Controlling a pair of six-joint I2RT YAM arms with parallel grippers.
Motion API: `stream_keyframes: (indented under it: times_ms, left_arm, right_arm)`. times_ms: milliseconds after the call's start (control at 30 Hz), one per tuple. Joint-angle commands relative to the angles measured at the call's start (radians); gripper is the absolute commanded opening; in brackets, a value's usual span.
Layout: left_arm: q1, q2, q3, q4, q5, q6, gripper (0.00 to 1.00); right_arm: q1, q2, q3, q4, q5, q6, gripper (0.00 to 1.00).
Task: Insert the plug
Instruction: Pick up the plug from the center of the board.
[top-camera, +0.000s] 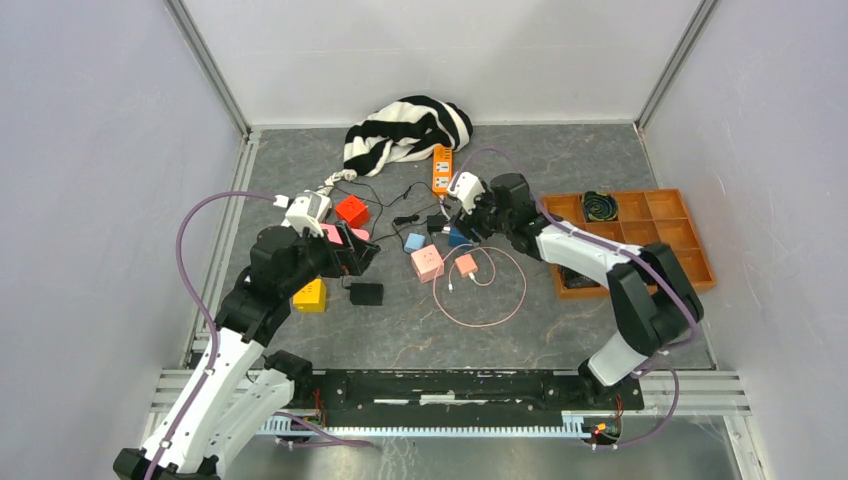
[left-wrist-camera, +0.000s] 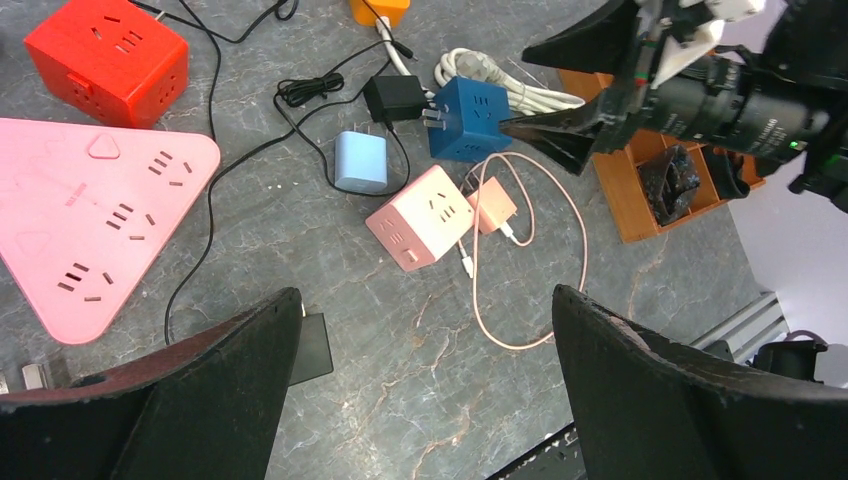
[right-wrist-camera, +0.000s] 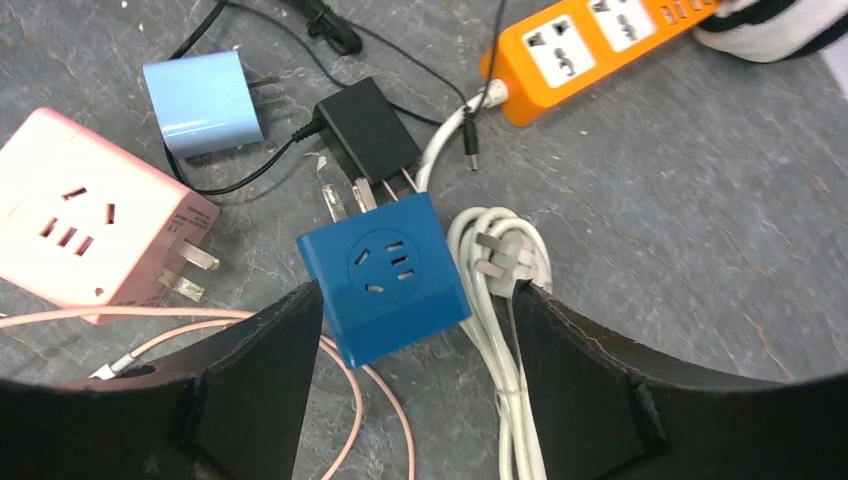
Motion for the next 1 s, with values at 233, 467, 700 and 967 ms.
stream_keyframes:
  times_ms: [233,467,700,967]
  left_arm:
    - [-0.005,-0.011,-0.006,0.009,-0.022,0.059,1.00]
    - [-0.004,-0.010,-0.007,0.009,-0.030,0.058,1.00]
    - [-0.004,-0.001,-0.007,0.009,-0.037,0.058,1.00]
    - [-0.005,0.005,-0.007,0.013,-0.043,0.046,1.00]
  right_arm:
    - [-0.001,0.148,0.098,-0.058,-0.085,-0.117,0.75]
    - [-0.003,0.193,0.104,-0.068,-0.084,-0.129,0.70]
    - [-0.004,0.127,0.076,-0.037,-0.099,-0.128,0.50]
    - [-0.001,-0.081,-0.026,0.037,-0.087,-0.091,0.40]
